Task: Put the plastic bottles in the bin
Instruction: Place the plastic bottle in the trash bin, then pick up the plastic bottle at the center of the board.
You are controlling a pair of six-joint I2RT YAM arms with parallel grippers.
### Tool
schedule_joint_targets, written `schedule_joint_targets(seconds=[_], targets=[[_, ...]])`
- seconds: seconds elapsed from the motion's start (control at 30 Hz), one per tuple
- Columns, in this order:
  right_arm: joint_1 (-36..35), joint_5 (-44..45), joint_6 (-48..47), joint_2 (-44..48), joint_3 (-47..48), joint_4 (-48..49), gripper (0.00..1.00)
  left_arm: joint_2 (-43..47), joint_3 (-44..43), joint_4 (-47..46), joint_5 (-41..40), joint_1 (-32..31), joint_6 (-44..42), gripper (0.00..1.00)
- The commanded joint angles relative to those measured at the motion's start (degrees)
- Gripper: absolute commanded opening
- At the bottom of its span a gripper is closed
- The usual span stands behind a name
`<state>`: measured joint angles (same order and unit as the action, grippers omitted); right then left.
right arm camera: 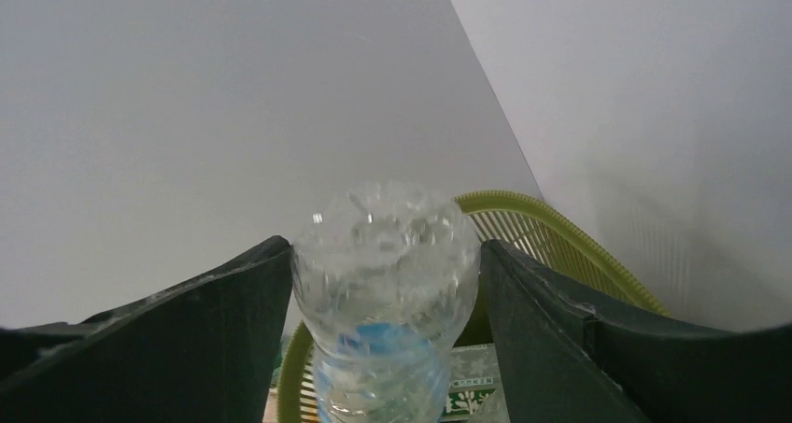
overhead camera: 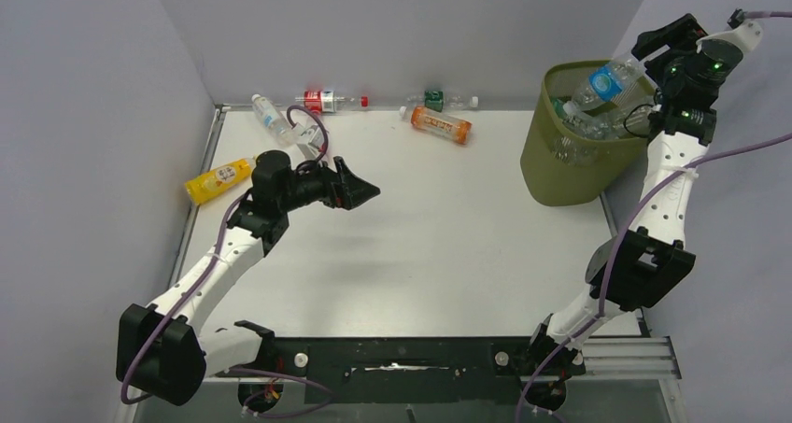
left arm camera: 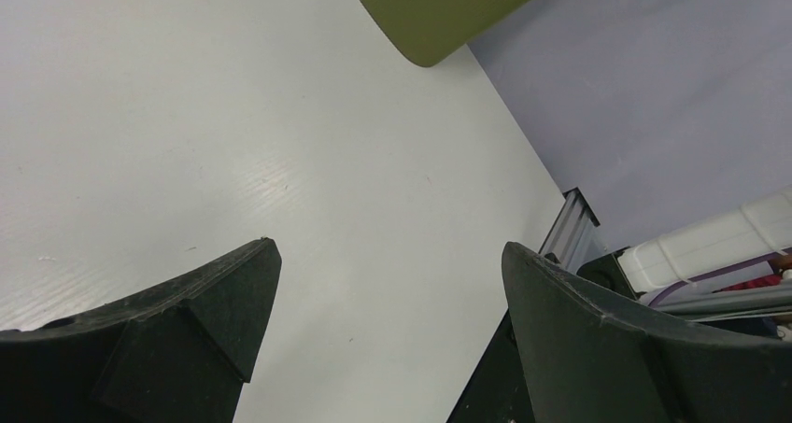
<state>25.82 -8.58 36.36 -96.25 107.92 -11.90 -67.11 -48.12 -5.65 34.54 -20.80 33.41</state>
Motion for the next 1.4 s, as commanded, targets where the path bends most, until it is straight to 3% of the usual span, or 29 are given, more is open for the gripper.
schedule_joint_targets(seconds=[0.0, 0.07, 0.13, 0.37, 0.57, 0.8, 1.07, 1.37], targets=[[-0.6, 0.6, -2.7, 0.1, 1.6, 1.9, 0.8, -0.2, 0.3, -3.8, 1.4, 0.7, 0.2, 0.9], [-1.1, 1.3, -3.6, 1.0, 0.8, 0.6, 0.92, -0.4, 0.2, -3.8, 1.3, 0.7, 0.3, 0.9], [-1.2, 1.6, -4.1, 2.3, -0.4, -0.2, 0.97, -0.5, -0.3, -2.9, 0.7, 0.8, 0.2, 0.9], [-1.2, 1.7, -4.2, 8.2, -1.7, -5.8, 0.99, -1.3, -3.8, 4.1, -5.0, 2.3, 0.1, 0.91], [-2.7, -3.6, -2.6, 16.3, -7.2, -8.0, 1.0, -2.3, -7.6, 10.7, -11.6, 5.6, 1.2, 0.9], [-16.5, -5.4, -2.6, 26.0, -17.9, -8.7, 1.0, -4.8, -10.5, 17.0, -23.2, 13.7, 0.2, 0.91], [-35.2, -3.4, -3.7, 29.9, -27.8, -8.8, 0.99, -13.2, -17.5, 20.9, -37.0, 25.3, -2.0, 0.92], [-49.5, -2.7, -3.3, 31.1, -39.7, -7.5, 0.99, -27.1, -31.6, 21.2, -54.8, 29.0, -5.6, 0.94]])
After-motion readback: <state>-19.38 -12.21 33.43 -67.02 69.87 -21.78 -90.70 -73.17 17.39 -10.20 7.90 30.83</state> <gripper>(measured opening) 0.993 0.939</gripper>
